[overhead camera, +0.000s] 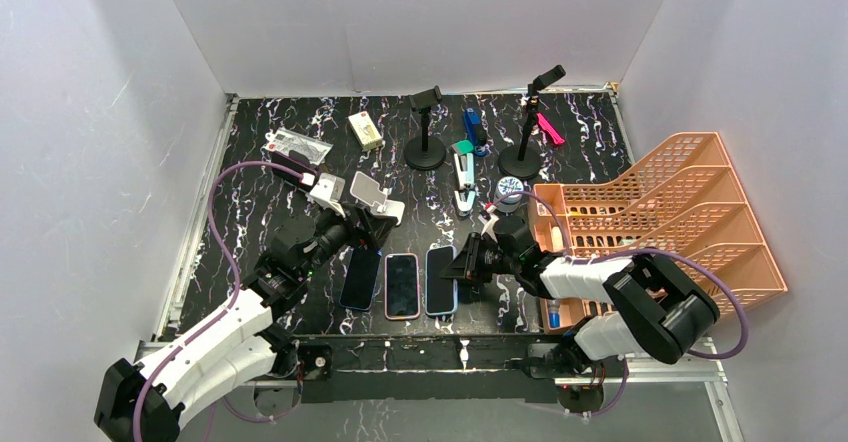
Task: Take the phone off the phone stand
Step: Move the phone to the center of the board.
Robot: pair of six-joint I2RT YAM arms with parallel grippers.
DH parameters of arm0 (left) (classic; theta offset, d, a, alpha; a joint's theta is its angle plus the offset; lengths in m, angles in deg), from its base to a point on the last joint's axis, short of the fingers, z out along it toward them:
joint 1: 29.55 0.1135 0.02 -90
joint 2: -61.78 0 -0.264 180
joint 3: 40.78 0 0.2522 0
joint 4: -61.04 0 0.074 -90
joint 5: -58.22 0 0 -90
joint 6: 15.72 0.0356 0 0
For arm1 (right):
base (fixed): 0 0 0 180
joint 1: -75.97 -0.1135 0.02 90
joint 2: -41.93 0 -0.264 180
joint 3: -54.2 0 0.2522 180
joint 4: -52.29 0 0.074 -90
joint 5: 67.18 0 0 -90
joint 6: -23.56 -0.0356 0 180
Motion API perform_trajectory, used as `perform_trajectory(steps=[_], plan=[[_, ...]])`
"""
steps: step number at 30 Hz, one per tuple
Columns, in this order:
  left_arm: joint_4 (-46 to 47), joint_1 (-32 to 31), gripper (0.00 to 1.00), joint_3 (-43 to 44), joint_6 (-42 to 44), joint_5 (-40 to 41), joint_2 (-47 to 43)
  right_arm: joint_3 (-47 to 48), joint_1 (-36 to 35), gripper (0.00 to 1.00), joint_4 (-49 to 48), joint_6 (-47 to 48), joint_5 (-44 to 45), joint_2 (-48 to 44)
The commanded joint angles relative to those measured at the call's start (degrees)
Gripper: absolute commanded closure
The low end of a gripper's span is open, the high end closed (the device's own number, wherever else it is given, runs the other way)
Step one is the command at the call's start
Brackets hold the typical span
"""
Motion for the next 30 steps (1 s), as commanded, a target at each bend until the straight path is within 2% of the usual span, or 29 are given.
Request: perform_trajectory(steps=[1,30], plan=[[1.2,0.3,0.24,1.9,0.5,-0.2,-1.1,0.8,0.3,1.00,-6.4,-1.3,-2.5,0.4],[1.4,0.3,0.24,1.7,0.8,-0.4,-1.7,5.3,0.3,1.00,-10.3,-1.5,-6.0,9.5]])
